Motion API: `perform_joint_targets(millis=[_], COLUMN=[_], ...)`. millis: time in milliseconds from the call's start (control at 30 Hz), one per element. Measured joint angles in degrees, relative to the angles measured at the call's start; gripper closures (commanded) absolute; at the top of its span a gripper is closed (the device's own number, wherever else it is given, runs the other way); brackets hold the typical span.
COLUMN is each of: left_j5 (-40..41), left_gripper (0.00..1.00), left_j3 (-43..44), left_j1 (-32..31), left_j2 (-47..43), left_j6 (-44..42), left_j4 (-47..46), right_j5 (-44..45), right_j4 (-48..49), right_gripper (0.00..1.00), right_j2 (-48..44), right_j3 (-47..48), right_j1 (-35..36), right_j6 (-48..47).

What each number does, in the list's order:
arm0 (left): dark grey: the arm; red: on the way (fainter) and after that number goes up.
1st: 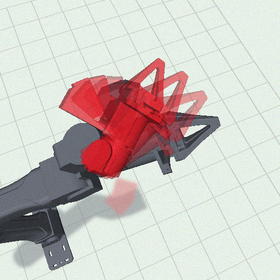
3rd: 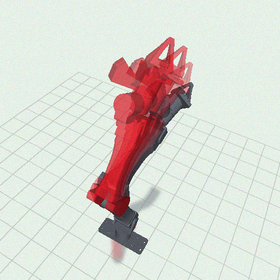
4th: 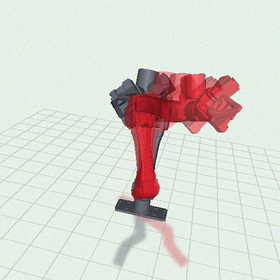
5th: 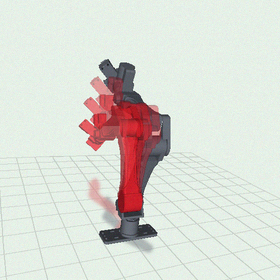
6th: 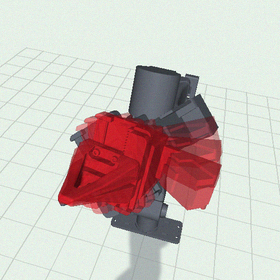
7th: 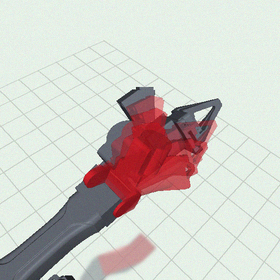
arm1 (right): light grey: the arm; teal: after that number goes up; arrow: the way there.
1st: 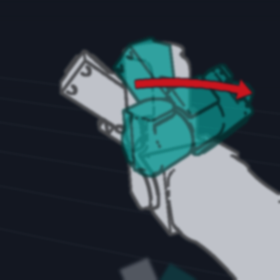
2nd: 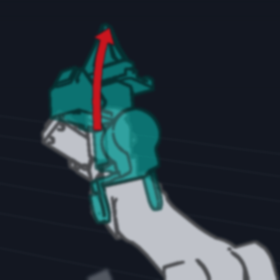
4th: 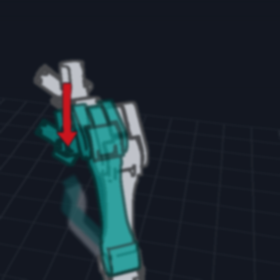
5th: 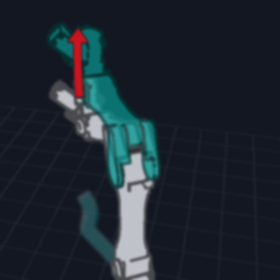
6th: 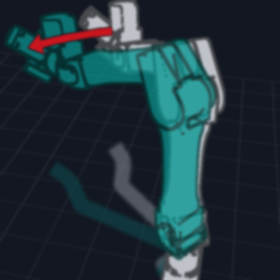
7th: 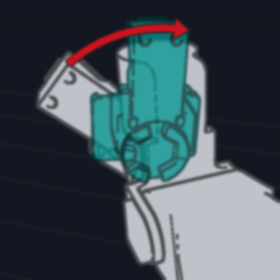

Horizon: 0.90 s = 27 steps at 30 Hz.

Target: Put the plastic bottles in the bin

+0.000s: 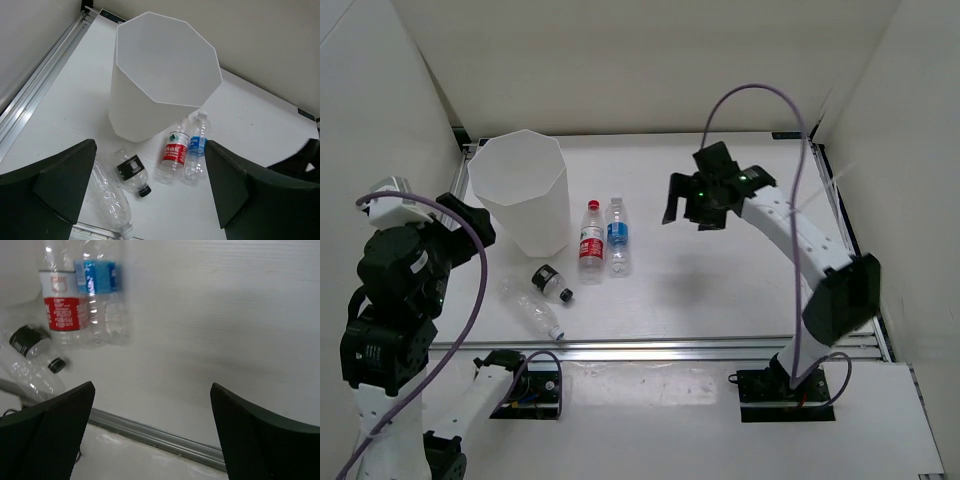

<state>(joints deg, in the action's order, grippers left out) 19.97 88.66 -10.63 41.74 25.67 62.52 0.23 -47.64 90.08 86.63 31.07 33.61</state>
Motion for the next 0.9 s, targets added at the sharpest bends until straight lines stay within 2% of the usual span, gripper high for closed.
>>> perform_joint_targets(millis=[133,233,467,833,867,900], left_j5=[0.7,1.62,2.51,4.33,4.55,4.74], left_gripper=[0.0,0.0,0.0,0.0,0.0,0.0], left_j3=[0.0,0.0,0.33,0.52,0.52,0.55], left_j1=[0.0,0.0,0.0,0.0,0.0,0.0], left_j2=[1.44,1.66,2.91,3.56,3.65,3.8], left_j6=[-0.37,-0.44,-0.11,2.99,3.1,3.19], left_j4=[0.35,1.36,5.07,9.75,10.12,10.56], right_j5=[-11.26,-16.72,-24.06,-28.59,-29.09,-30.71], right_j4=[3.23,4.22,8.2,10.19,10.25,10.23], right_gripper=[0.0,0.0,0.0,0.0,0.01,0.08], right_j2=[12.33,21.24,35.28,47.69,48.65,49.37], right_j3=[5.57,13.2,27.3,30.27,30.34,30.71], right_j1=[1.81,2.54,3.04,3.04,3.04,3.02], right_j6=[-2.93,-3.56,-3.78,-3.61,-3.56,-3.06])
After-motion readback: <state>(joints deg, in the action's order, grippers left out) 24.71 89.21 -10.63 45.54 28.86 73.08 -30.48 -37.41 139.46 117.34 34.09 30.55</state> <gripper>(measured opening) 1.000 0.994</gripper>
